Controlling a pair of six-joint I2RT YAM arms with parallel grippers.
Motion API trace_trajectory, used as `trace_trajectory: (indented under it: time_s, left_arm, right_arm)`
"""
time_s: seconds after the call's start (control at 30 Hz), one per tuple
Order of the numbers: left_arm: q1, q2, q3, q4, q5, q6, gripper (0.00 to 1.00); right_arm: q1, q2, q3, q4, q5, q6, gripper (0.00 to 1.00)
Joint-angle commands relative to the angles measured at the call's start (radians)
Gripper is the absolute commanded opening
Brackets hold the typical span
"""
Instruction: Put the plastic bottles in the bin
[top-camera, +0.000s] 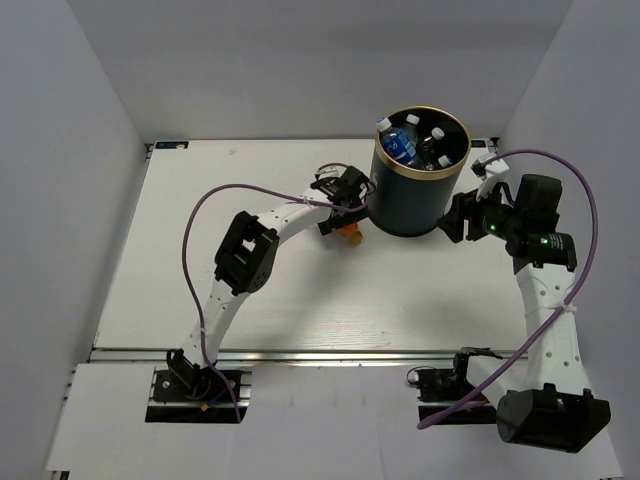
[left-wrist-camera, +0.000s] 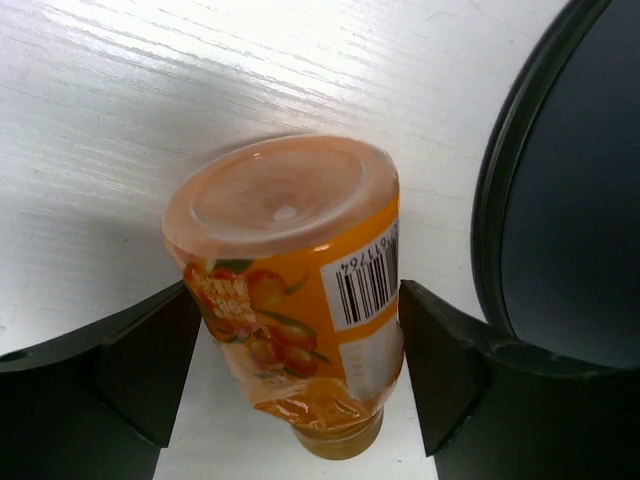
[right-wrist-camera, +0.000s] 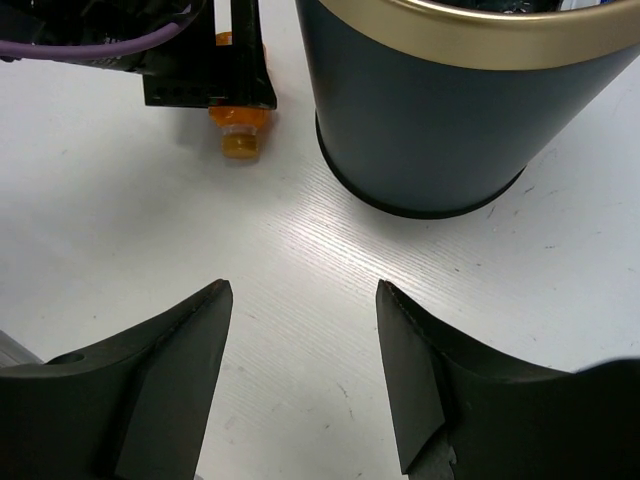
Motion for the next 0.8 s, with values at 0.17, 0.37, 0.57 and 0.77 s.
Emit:
trace_trajectory:
  time_s: [0.17,0.37,0.57,0.77]
  left_arm:
    - [0.004,-0.047,0.002,-0.019,-0.024,0.015,0.44]
    - [-0.017,-0.297,-0.095,0.024,-0.122,0.111,0.0]
    - [-0.028,-0.736,-0.324,0.465,-0.084,0.309,0.0]
    - [-0.012,-0.589,-0.056,0.662,0.213,0.363,0.0]
  right_arm:
    - [-0.018,-0.031,-0.007,-0.01,-0.049,0.014,0.66]
    - [-0.023,-0.039,-0.007,-0.038,-0.059,-0.013,0.55]
    - [-0.024,-0.031,-0.043,-0.055,-0.09,-0.036,0.38]
    - [-0.03,-0.045,-0.084,-0.078,-0.073,-0.081,0.06]
